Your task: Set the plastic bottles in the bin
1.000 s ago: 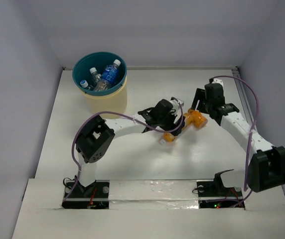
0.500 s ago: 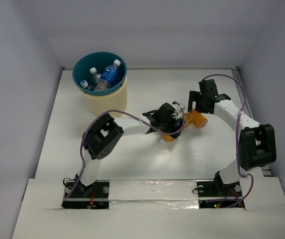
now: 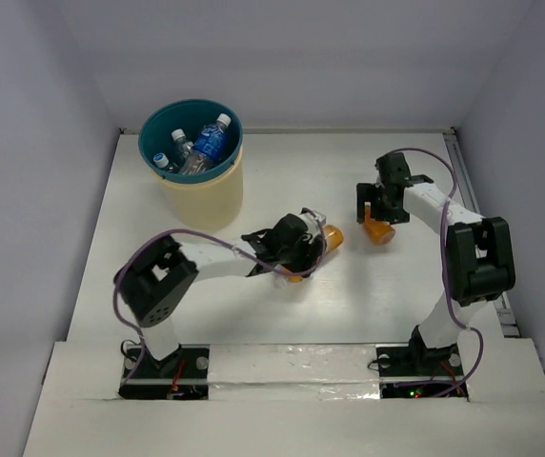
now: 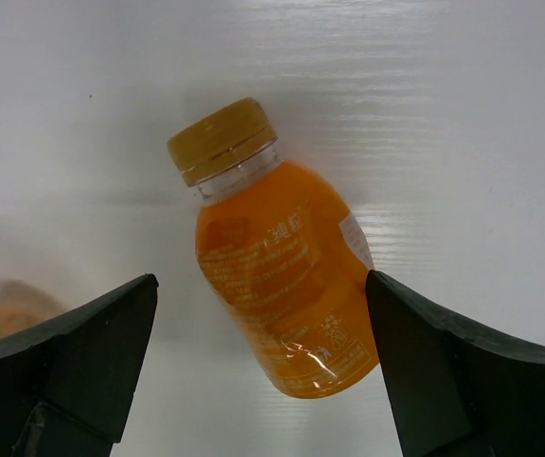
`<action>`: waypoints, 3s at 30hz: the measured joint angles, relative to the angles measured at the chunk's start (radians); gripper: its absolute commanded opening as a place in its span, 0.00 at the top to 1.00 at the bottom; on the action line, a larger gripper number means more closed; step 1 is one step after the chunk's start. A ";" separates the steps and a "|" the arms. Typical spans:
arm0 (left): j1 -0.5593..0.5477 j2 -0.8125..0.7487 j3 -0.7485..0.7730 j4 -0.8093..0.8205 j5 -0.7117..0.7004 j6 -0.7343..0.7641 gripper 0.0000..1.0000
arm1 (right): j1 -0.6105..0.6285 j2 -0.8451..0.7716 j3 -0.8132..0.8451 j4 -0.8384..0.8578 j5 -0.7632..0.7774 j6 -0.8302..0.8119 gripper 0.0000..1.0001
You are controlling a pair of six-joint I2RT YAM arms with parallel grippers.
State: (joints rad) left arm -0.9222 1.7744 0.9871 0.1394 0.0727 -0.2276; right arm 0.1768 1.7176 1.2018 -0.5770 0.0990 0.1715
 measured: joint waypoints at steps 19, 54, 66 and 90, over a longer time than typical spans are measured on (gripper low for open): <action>0.266 -0.676 0.139 -0.035 -0.100 -0.176 0.51 | 0.000 0.068 0.000 -0.035 -0.179 -0.018 0.33; 0.824 -0.257 0.391 -0.023 -0.158 0.090 0.24 | 0.597 -0.193 0.348 0.443 -0.299 0.192 0.35; 0.824 -0.384 0.380 -0.002 -0.101 0.078 0.01 | 0.649 0.070 0.671 0.492 -0.282 0.230 0.35; 0.824 -1.048 0.084 -0.256 0.008 -0.208 0.01 | 0.708 0.397 0.974 0.419 -0.144 0.262 0.00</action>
State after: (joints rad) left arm -0.0982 0.7261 1.0710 -0.1165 0.0811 -0.4358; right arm 0.8852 2.1147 2.1757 -0.1581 -0.0448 0.4332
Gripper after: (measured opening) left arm 0.990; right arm 0.995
